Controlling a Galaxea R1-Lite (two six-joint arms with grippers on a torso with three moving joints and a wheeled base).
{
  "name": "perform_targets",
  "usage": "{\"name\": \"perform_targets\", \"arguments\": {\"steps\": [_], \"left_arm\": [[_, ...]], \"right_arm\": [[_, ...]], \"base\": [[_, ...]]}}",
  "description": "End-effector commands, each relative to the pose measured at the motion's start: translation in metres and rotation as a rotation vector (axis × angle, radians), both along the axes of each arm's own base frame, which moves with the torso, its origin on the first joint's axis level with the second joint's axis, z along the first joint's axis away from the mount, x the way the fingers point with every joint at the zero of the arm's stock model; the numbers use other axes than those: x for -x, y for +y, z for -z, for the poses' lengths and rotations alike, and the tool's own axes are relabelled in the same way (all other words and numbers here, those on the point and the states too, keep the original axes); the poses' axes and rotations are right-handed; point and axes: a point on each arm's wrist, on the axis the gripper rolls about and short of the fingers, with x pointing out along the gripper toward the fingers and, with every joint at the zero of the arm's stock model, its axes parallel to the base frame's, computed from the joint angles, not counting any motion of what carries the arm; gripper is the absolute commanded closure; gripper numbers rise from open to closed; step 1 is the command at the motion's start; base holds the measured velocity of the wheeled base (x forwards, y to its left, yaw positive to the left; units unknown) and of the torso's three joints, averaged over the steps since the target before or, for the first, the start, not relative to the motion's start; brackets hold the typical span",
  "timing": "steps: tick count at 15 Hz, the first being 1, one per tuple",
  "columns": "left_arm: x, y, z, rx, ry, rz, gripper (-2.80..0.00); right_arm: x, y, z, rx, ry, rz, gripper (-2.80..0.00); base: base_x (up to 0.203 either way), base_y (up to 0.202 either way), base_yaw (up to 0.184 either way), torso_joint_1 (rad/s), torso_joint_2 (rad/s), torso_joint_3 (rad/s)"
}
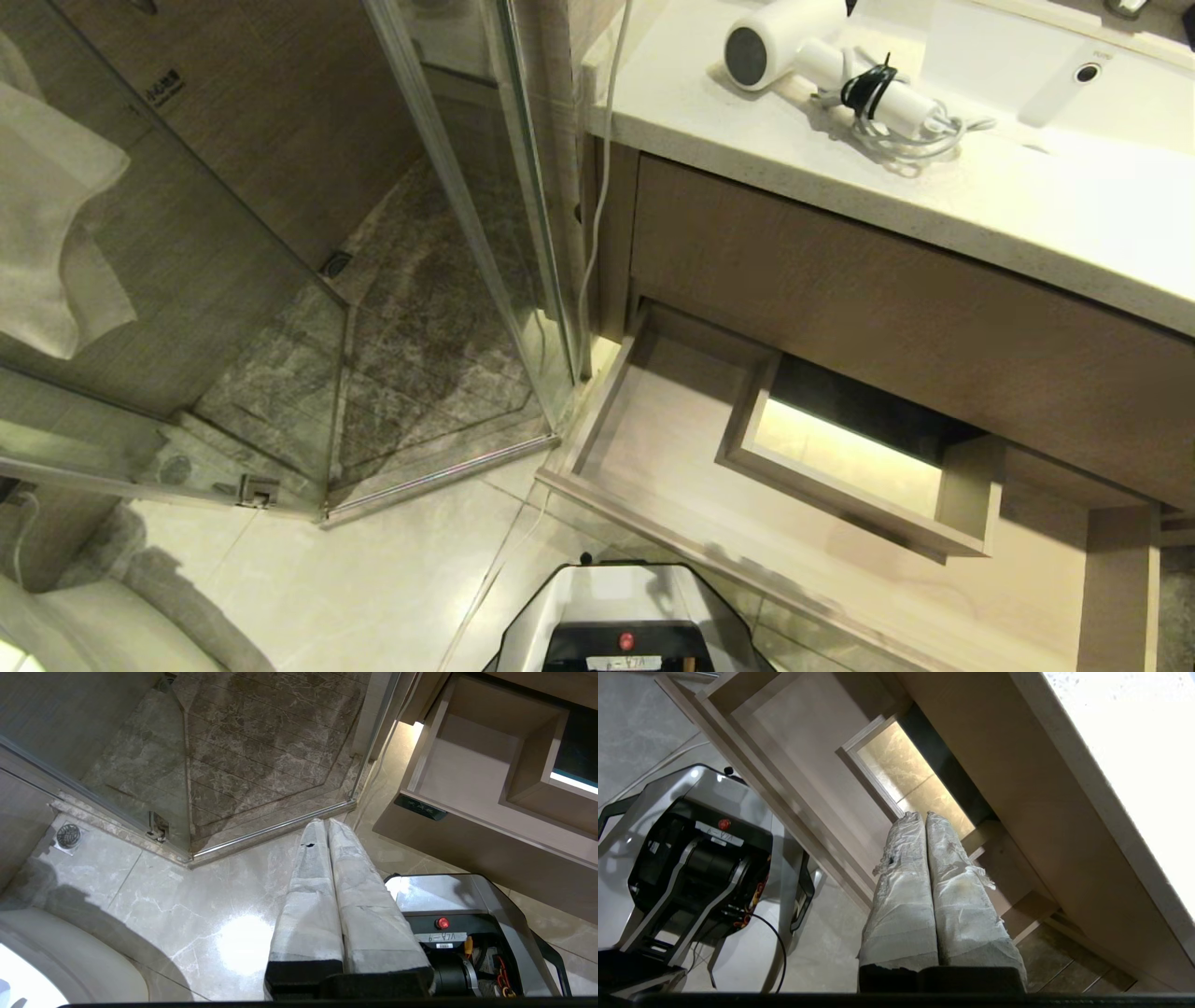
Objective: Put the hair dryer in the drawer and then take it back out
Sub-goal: Close the drawer
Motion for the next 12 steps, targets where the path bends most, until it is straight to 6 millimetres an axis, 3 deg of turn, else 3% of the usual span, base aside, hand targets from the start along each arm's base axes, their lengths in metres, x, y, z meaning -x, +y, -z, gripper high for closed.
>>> {"name": "perform_targets", "arguments": {"steps": [1, 5, 12], "left_arm": [[-0.0001, 0.0, 0.0, 0.001, 0.001, 0.0, 0.0], [-0.0001, 0.0, 0.0, 0.001, 0.001, 0.0, 0.0], [-0.0001, 0.0, 0.0, 0.001, 0.001, 0.0, 0.0]], "right_arm": [[0.0013, 0.0, 0.0031, 0.003, 0.007, -0.002, 0.0], [-0.0002, 0.0001, 0.0044, 0.003, 0.014, -0.002, 0.0], [-0.0023, 0.0002, 0.0054, 0.002, -0.005, -0.003, 0.0]], "base": [[0.0, 0.0, 0.0, 0.0, 0.0, 0.0], [0.0, 0.0, 0.0, -0.038, 0.06, 0.023], [0.0, 0.0, 0.0, -0.193, 0.33, 0.13]]}}
